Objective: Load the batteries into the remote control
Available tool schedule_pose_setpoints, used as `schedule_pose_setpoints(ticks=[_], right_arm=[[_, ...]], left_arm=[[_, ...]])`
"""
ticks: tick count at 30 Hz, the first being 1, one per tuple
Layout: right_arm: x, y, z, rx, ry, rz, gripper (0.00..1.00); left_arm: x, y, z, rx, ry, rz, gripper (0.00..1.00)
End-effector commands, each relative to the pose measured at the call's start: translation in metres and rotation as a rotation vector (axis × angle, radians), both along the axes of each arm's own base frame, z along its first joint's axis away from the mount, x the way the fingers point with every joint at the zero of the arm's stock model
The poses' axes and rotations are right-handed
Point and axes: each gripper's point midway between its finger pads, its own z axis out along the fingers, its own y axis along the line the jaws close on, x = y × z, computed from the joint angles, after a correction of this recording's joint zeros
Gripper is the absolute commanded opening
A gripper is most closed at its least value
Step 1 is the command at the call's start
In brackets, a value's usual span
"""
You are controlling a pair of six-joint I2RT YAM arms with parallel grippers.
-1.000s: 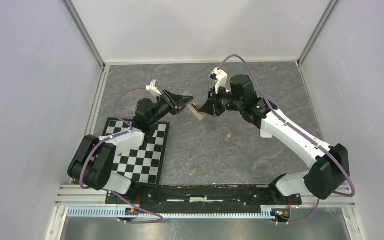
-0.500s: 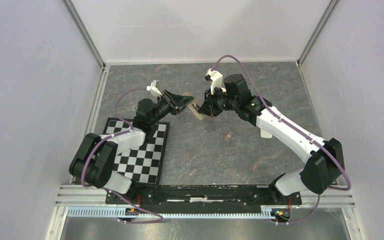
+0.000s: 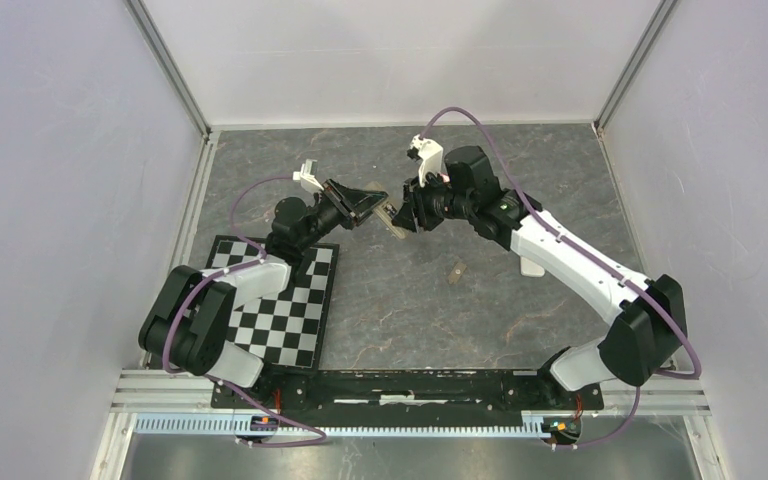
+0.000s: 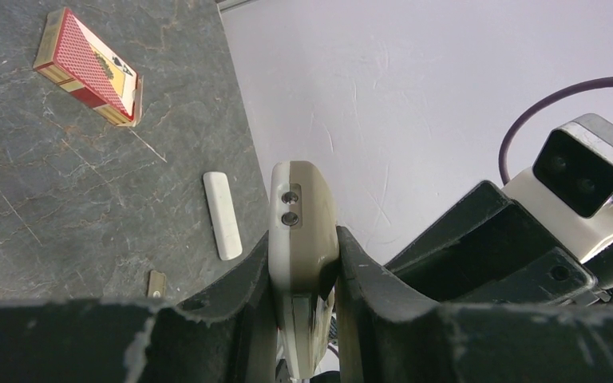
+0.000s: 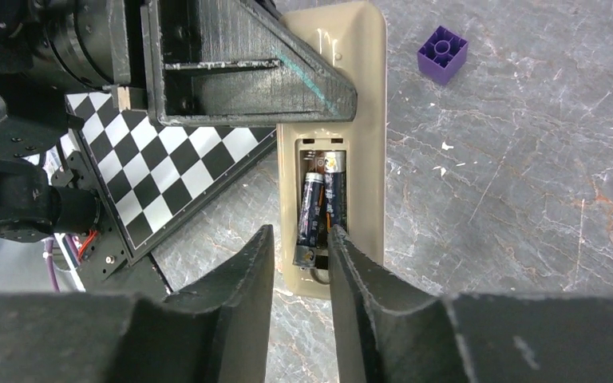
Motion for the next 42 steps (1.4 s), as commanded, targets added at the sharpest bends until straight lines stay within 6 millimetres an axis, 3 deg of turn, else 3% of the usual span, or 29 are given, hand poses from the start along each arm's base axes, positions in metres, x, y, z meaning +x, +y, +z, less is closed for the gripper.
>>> schedule_pose_setpoints(ticks=[1,4,9,11,18,24,30,34,42], right_arm=[[0.008,0.002,0.036,0.048,-0.063,-0.031,0.44],[0.009,0.001,0.052,0.078,-0.082,-0.055,0.60],[0.010,0.003,0.076,0.156,-0.042,-0.096,0.72],[0.011,0.002,0.090,0.193,-0.040,-0.126,0.77],[0.023,-0.031,0.136,0.315,-0.059,-0.355,0.93],[0.022,-0.055,0.166,0.508,-0.041,-0.492,0.98],[0.019,-0.047,0.156,0.636,0.078,-0.515,0.98],[0.015,-0.043,0.162,0.737,0.099,-0.491,0.98],[0.011,-0.042,0.167,0.849,0.106,-0.466,0.94]], left_arm=[[-0.003,-0.003,0.020,-0.055,-0.043,-0.025,0.02],[-0.002,-0.003,0.021,-0.060,-0.032,-0.023,0.02],[0.002,-0.004,0.030,-0.124,0.032,-0.021,0.02],[0.003,-0.006,0.043,-0.178,0.038,-0.035,0.02],[0.007,-0.004,0.079,-0.301,0.030,-0.042,0.02],[0.008,0.009,0.120,-0.448,-0.023,-0.007,0.02],[0.028,0.013,0.144,-0.522,-0.003,0.038,0.02],[0.029,0.011,0.161,-0.613,-0.009,0.014,0.02],[0.028,0.002,0.166,-0.618,-0.011,-0.014,0.02]])
